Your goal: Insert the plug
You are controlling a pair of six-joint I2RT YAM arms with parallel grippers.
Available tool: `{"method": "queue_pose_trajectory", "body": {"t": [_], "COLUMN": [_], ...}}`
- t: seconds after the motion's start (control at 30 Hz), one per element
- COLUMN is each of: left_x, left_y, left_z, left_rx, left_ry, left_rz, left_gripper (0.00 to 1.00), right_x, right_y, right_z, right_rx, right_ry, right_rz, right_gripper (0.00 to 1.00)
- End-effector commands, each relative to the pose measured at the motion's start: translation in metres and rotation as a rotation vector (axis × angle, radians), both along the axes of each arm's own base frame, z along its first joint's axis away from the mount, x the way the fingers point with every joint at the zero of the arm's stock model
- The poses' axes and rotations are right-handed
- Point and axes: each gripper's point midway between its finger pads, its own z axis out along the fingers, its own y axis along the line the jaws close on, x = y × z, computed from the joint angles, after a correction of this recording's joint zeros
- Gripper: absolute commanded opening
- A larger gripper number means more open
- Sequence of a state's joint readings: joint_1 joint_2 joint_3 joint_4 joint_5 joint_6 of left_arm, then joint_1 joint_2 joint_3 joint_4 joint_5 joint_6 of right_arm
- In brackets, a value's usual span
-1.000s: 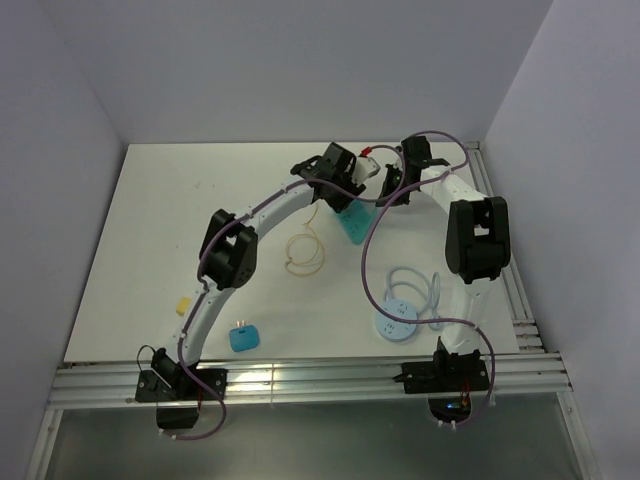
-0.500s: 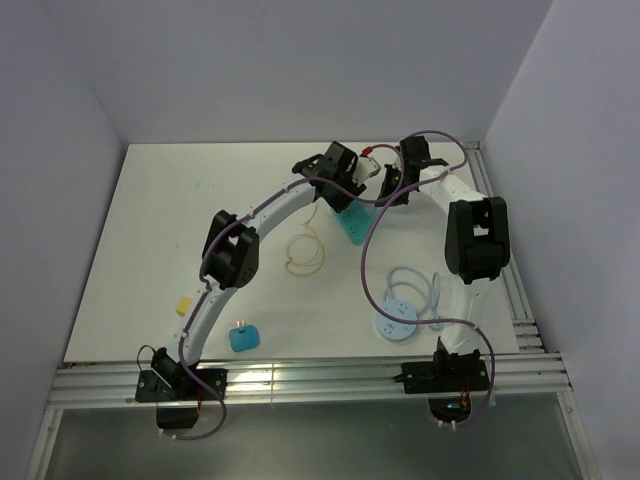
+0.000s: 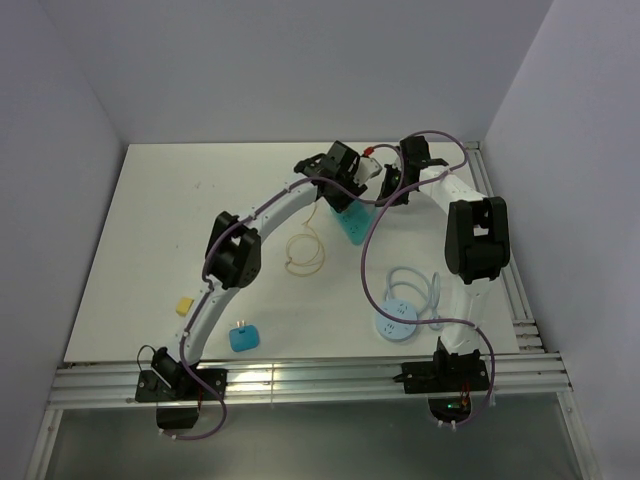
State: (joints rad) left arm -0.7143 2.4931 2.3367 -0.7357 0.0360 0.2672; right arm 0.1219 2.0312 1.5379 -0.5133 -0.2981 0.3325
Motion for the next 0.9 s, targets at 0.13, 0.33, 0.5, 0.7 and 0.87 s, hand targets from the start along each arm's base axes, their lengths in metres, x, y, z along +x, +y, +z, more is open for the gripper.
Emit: {"method": "queue_pose_trajectory", "body": {"t": [0.13,0.33,0.5,0.7,0.87], "left_x": [-0.073,-0.092,-0.089,-0.099,-0.08], "left_y": [0.03,0.018,0.018,0.027,0.025], "left_z": [-0.108,-0.113,-0.116,-0.129,-0.1], "left_rx": [0.135,0.124,0.109,0.133,0.1], "left_ry": [0.376,0.45,0.492,0.516,0.388], "left_rz": [-0.045,-0.127,-0.119,-0.108,-0.082], "left_gripper": [0.0,0.0,0.0,0.0,0.02], "right_x": [-0.048,-0.048,-0.048,-0.048,-0.049], "right_y": [0.018,0.02,0.02,0.019,0.019], "right_z": [-0.033,-0.033,-0.034,-0.035,-0.035], "right_rx": [-0.021,-0.016,-0.015,-0.02,-0.021], "right_ry": [0.187,0.189,0.189,0.19,0.189], "right_rz": [0.059,0.063,0.062,0.061,0.064], "right_gripper": [0.0,0.0,0.0,0.0,0.0]}}
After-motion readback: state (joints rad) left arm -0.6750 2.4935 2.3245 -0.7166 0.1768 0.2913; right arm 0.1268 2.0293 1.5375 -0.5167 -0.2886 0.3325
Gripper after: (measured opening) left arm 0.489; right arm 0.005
